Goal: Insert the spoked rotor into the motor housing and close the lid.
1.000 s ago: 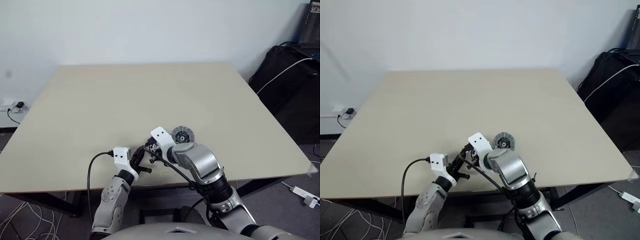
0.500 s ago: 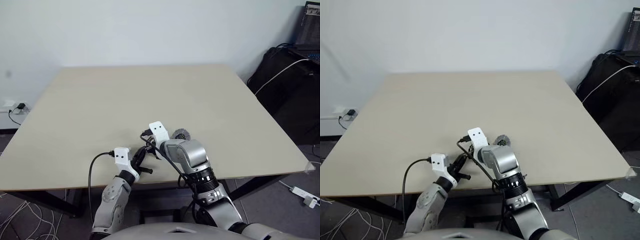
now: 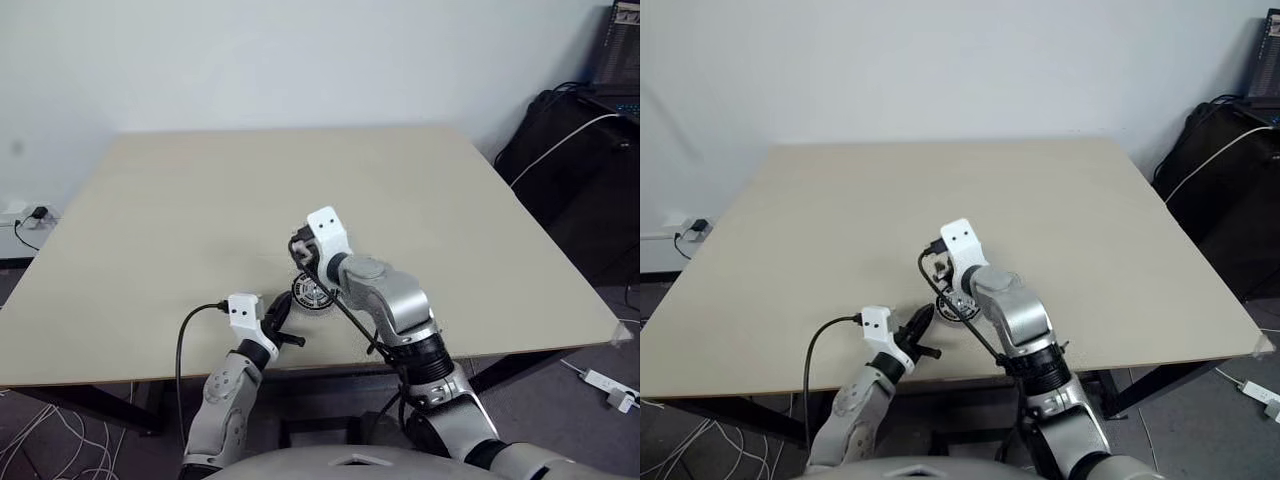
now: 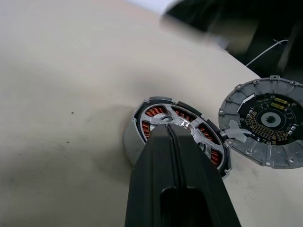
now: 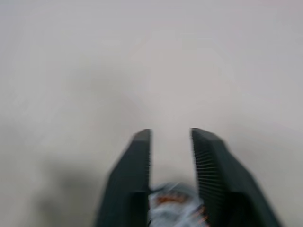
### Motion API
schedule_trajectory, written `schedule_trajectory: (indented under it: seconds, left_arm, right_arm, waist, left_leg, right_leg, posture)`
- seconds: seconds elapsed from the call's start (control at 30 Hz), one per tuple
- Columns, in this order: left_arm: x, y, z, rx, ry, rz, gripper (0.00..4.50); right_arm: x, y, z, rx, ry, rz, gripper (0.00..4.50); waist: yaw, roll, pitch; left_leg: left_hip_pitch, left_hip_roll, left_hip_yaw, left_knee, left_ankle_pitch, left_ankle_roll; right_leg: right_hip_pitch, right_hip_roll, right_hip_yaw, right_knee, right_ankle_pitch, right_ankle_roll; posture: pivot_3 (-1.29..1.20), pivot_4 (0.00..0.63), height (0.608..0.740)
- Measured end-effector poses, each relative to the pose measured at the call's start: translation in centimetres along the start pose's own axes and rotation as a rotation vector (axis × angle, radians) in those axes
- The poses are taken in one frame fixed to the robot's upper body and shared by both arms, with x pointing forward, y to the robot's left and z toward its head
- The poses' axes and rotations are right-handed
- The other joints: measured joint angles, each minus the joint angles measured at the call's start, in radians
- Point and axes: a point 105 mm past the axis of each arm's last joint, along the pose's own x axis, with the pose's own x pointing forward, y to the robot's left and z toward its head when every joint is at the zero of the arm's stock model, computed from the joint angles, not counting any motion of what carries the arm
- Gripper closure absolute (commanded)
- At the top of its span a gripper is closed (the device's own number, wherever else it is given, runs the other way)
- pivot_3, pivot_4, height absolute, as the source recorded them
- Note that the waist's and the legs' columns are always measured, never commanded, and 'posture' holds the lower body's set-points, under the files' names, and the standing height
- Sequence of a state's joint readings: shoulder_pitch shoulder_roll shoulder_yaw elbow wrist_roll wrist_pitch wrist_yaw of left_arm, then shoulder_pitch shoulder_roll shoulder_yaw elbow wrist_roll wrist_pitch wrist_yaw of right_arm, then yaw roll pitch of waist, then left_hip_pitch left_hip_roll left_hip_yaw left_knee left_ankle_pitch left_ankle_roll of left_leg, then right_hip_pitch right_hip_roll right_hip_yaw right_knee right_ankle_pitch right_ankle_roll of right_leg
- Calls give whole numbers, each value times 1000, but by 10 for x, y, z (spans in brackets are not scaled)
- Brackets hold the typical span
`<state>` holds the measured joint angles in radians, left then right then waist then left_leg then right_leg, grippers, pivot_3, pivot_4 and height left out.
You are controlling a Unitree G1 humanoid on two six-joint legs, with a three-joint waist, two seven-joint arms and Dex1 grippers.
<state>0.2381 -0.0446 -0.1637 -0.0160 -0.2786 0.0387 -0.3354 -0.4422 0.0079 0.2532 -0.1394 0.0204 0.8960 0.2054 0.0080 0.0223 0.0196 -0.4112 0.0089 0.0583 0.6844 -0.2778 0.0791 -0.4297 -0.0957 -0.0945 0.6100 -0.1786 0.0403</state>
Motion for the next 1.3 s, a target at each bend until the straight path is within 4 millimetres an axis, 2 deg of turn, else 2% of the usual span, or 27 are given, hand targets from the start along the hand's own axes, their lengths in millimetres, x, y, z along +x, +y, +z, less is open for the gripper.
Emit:
schedule_trajectory:
  seconds: [0.03, 0.07, 0.17, 0.23, 0.37, 0.47, 0.63, 0.73, 0.83, 0.97, 1.1, 1.3]
  left_arm:
    - [0, -1, 0, 0, 1, -2, 4500]
    - [0, -1, 0, 0, 1, -4, 4500]
    - [0, -1, 0, 0, 2, -6, 4500]
    - [0, -2, 0, -1, 3, -12, 4500]
    - [1, -2, 0, -1, 4, -16, 4500]
    - [1, -3, -1, -2, 8, -22, 4500]
    - [1, -3, -2, -2, 18, -25, 4500]
    - [0, -2, -2, 3, 23, -26, 4500]
    - [-1, 1, -3, 40, 38, -28, 4500]
    - [-2, 6, -3, 91, 54, -27, 4500]
    - [-4, 10, -4, 142, 76, -28, 4500]
    - [-6, 11, -7, 191, 97, -27, 4500]
  right_arm:
    - [-4, -8, 6, -36, -41, -45, 4369]
    - [-8, -18, 9, -74, -68, -94, 4463]
    - [-24, -49, 16, -203, -143, -266, 4463]
    - [-38, -72, 13, -248, -157, -395, 4463]
    - [-72, -117, -17, -289, -64, -631, 4463]
    - [-91, -131, -49, -291, 47, -693, 4463]
    - [-102, -115, -99, -264, 221, -592, 4463]
    - [-100, -92, -117, -200, 259, -449, 4463]
    - [-93, -68, -126, -92, 257, -316, 4463]
    - [-86, -49, -113, -10, 174, -211, 4463]
    - [-81, -39, -101, 46, 113, -142, 4463]
    - [-76, -21, -73, 84, 1, -13, 4463]
  waist:
    - [0, 0, 0]
    - [1, 0, 0]
    - [1, -1, 1]
    - [2, -1, 1]
    - [6, -2, 1]
    - [4, -2, 1]
    - [2, -2, 2]
    - [2, -3, 3]
    - [2, -5, 4]
    - [5, -5, 4]
    - [6, -5, 4]
    - [6, -5, 5]
  left_leg:
    - [0, 0, 0, 0, 0, 0]
    - [0, 0, 0, 0, 0, 0]
    - [0, 0, 1, 0, 0, 0]
    - [1, 0, 1, 0, -1, -1]
    - [0, 0, 1, 0, 0, 0]
    - [0, 1, 1, 0, 0, 0]
    - [2, 2, 1, 0, 0, 0]
    - [3, 2, 0, 1, -2, -4]
    - [3, 2, 0, 1, -3, -5]
    - [2, 1, 0, 1, -3, -4]
    - [2, 1, 0, 1, -3, -4]
    - [2, 1, 0, 1, -3, -5]
  right_leg:
    - [0, 0, 0, 0, 0, 0]
    - [0, 0, 0, 0, 0, 0]
    - [0, 0, 0, 0, 0, 0]
    - [0, 0, 0, 0, 0, 0]
    - [1, 0, 1, 0, 0, 0]
    - [1, 0, 1, 0, 0, 0]
    - [1, 1, 1, 1, 0, 0]
    - [1, 0, 1, 1, 0, 0]
    - [1, 1, 1, 1, 0, 0]
    - [1, 0, 1, 0, 0, 0]
    - [1, 0, 1, 0, 0, 0]
    - [1, 0, 1, 0, 0, 0]
  posture:
    - [0, 0, 740]
    - [0, 0, 740]
    - [0, 0, 740]
    - [0, 0, 740]
    - [0, 0, 740]
    - [0, 0, 740]
    - [0, 0, 740]
    - [0, 0, 740]
    - [0, 0, 740]
    - [0, 0, 740]
    - [0, 0, 740]
    - [0, 0, 740]
